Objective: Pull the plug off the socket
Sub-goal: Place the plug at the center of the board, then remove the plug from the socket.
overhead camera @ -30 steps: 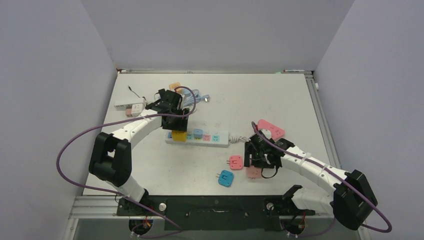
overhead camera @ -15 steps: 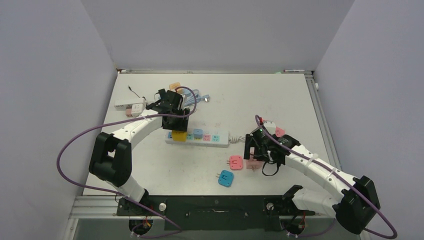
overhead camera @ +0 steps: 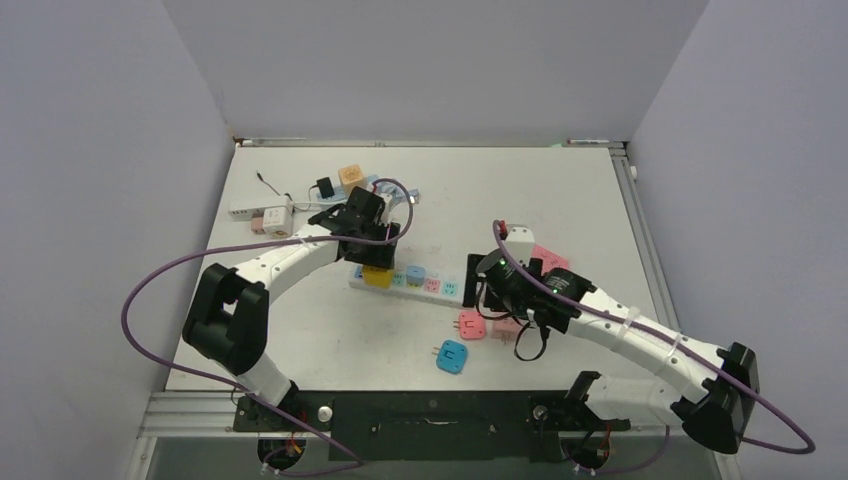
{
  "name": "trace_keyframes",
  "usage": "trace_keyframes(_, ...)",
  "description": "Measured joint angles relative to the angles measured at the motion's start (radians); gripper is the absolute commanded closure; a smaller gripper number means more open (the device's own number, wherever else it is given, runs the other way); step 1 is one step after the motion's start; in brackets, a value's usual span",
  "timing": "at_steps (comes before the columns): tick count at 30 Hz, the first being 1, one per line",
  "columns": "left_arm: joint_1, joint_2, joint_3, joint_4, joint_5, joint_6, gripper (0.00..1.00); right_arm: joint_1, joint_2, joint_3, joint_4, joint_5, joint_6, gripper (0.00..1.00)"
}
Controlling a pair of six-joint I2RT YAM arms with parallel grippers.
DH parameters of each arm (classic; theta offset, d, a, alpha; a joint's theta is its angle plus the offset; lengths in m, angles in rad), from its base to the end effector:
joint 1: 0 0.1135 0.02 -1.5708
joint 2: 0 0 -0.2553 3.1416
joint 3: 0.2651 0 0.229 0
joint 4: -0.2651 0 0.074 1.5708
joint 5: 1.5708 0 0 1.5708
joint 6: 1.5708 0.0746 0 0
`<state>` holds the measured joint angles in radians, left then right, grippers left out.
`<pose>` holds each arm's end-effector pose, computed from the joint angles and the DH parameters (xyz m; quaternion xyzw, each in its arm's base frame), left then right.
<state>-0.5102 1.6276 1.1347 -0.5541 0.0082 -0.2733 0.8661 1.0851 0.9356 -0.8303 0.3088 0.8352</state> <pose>0.2893 -0.1626 0.1880 0.1152 0.9590 -0.1025 0.2378 0.1527 0.1446 0.2452 0.0302 0.9459 0.1193 0.3004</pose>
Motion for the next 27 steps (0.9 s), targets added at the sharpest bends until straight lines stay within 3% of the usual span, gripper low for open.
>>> trace_keyframes(5, -0.032, 0.018, 0.012, 0.020, 0.012, -0.004, 0.94, 0.117, 0.101, 0.013, 0.094, 0.058, 0.083, 0.08)
trace_keyframes(10, -0.064, 0.021, 0.016, 0.025, -0.018, -0.005, 0.77, 0.181, 0.221, 0.022, 0.225, 0.093, 0.140, 0.10)
trace_keyframes(19, -0.080, 0.021, 0.016, 0.025, -0.050, -0.010, 0.74, 0.210, 0.409, 0.090, 0.383, 0.124, 0.173, 0.16)
trace_keyframes(23, -0.080, 0.020, 0.016, 0.024, -0.053, -0.011, 0.65, 0.210, 0.454, 0.121, 0.406, 0.150, 0.176, 0.19)
trace_keyframes(27, -0.083, 0.018, 0.016, 0.023, -0.059, -0.011, 0.62, 0.210, 0.502, 0.145, 0.419, 0.180, 0.184, 0.23)
